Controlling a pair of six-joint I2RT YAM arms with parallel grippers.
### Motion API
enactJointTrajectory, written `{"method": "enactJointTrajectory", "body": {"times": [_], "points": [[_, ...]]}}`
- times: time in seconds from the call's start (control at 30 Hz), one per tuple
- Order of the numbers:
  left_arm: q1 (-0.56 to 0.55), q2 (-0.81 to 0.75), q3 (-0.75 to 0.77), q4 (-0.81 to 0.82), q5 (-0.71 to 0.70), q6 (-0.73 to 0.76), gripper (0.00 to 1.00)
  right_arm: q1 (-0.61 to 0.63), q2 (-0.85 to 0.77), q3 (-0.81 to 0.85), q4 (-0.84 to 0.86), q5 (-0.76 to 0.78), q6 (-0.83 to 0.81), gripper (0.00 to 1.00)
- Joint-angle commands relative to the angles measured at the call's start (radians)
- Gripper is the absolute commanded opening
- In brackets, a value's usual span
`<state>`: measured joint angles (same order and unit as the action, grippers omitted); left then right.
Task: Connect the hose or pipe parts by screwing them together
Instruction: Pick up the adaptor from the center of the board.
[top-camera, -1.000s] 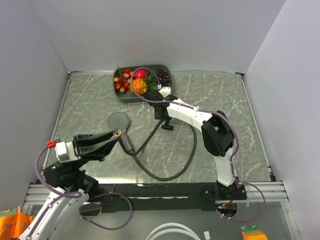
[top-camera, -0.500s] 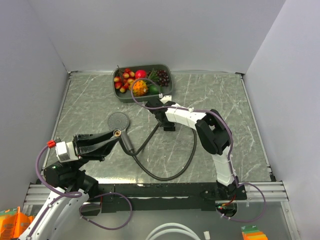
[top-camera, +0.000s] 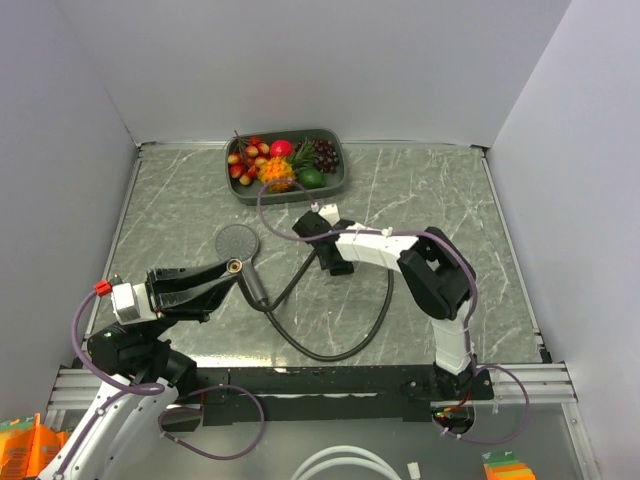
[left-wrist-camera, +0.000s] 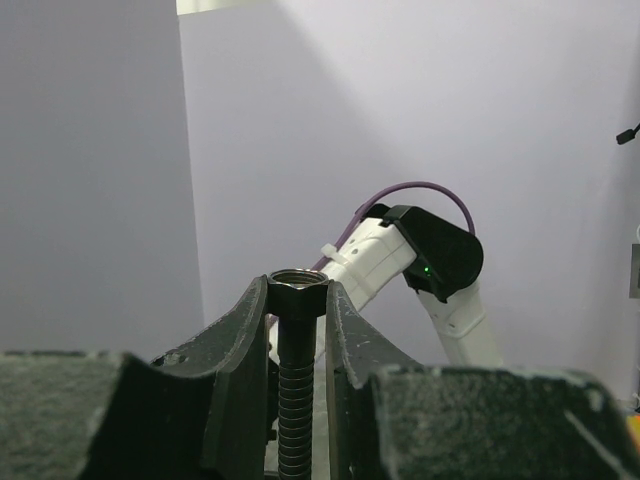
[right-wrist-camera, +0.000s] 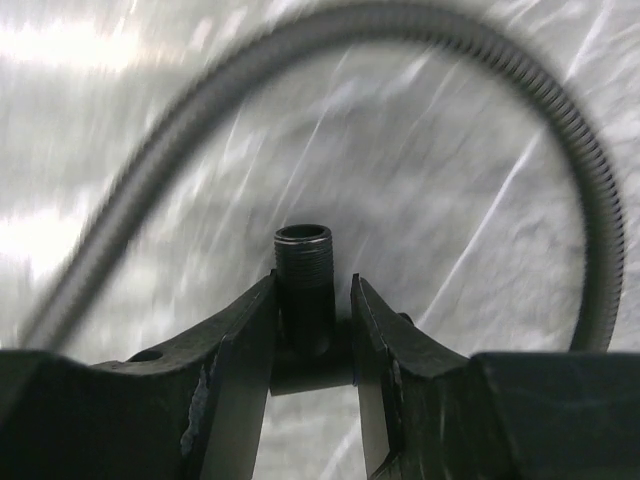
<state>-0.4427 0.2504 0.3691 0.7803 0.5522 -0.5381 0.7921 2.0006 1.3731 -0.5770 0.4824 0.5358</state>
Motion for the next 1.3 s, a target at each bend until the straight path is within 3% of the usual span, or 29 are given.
{"method": "enactJointTrajectory", "body": {"times": [0.0,0.13,0.27,0.57,0.67,0.73,0.8,1.0,1.13,1.27], "points": [[0.007,-0.002,0.022,0.034,0.003,-0.005,0.01,0.044,-0.118,-0.084,0.055,-0.091,-0.144,0.43],[0.01,-0.013,0.024,0.027,0.006,-0.002,0.01,0.073,-0.184,-0.204,0.075,-0.157,-0.209,0.45],[0.012,-0.016,0.03,0.025,0.012,-0.003,0.01,0.116,-0.252,-0.258,0.077,-0.189,-0.267,0.55],[0.018,-0.014,0.042,0.017,0.02,-0.008,0.01,0.122,-0.425,-0.171,-0.021,-0.168,-0.254,0.71],[0.019,-0.013,0.045,0.017,0.022,-0.008,0.01,0.079,-0.422,-0.079,-0.189,-0.114,-0.091,0.69],[0.019,-0.011,0.047,0.017,0.026,-0.007,0.01,0.009,-0.411,-0.057,-0.292,-0.192,0.077,0.65],[0.019,-0.014,0.047,0.02,0.026,-0.008,0.01,-0.034,-0.421,-0.128,-0.291,-0.272,0.196,0.64],[0.021,-0.013,0.05,0.025,0.034,-0.011,0.01,-0.168,-0.542,-0.417,-0.042,-0.549,0.401,0.62],[0.021,-0.011,0.05,0.037,0.038,-0.017,0.01,-0.208,-0.54,-0.5,0.089,-0.749,0.483,0.62],[0.021,-0.011,0.05,0.045,0.04,-0.017,0.01,-0.231,-0.502,-0.531,0.172,-0.847,0.576,0.62]]}}
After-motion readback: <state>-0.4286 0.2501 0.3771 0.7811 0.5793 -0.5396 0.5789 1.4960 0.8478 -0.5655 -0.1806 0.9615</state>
